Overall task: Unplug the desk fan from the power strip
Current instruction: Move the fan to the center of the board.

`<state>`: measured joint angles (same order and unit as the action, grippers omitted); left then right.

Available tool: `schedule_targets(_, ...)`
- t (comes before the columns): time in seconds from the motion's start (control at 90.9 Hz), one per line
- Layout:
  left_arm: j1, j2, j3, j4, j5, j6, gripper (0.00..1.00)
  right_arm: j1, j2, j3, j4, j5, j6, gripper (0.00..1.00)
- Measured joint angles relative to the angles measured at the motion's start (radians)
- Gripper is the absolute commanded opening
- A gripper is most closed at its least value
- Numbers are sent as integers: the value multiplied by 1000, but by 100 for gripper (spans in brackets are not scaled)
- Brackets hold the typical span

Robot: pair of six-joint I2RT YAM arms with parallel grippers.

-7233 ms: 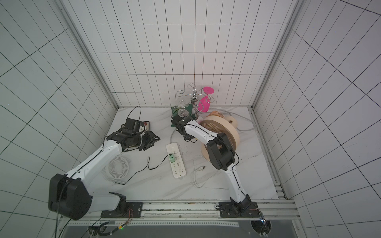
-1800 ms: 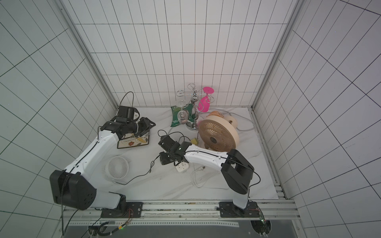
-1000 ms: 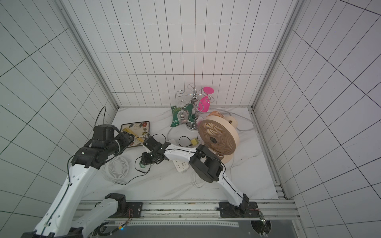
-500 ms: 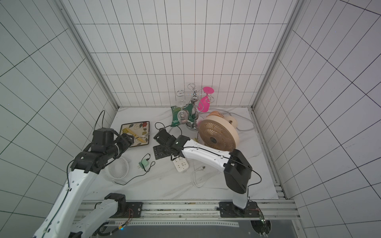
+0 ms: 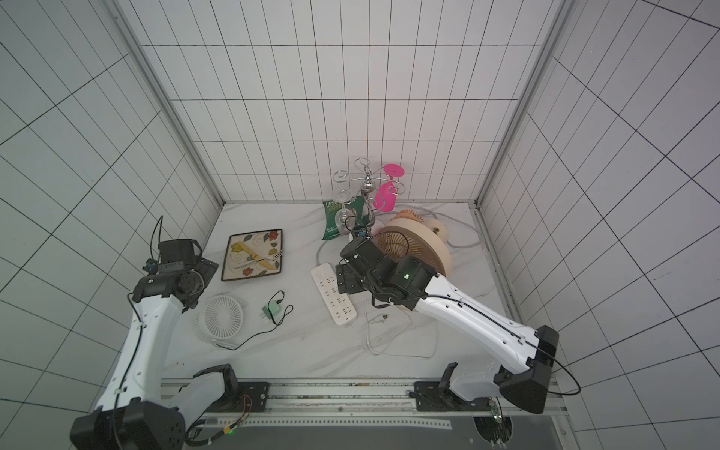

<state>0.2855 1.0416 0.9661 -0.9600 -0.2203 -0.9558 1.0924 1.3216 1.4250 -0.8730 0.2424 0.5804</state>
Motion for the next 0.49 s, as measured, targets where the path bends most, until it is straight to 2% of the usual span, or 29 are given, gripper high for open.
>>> schedule_targets(0.154, 130, 4, -113, 15, 29, -76, 74, -4, -61, -17, -69, -17, -13, 84)
schedule_targets(0.231, 176, 3, -162, 27, 56, -103, 72, -10, -89, -17, -99, -25, -24, 84)
schedule_targets(0.495, 211, -48, -234, 49, 146, -154, 68, -33, -143, -49, -148, -55, -44, 84)
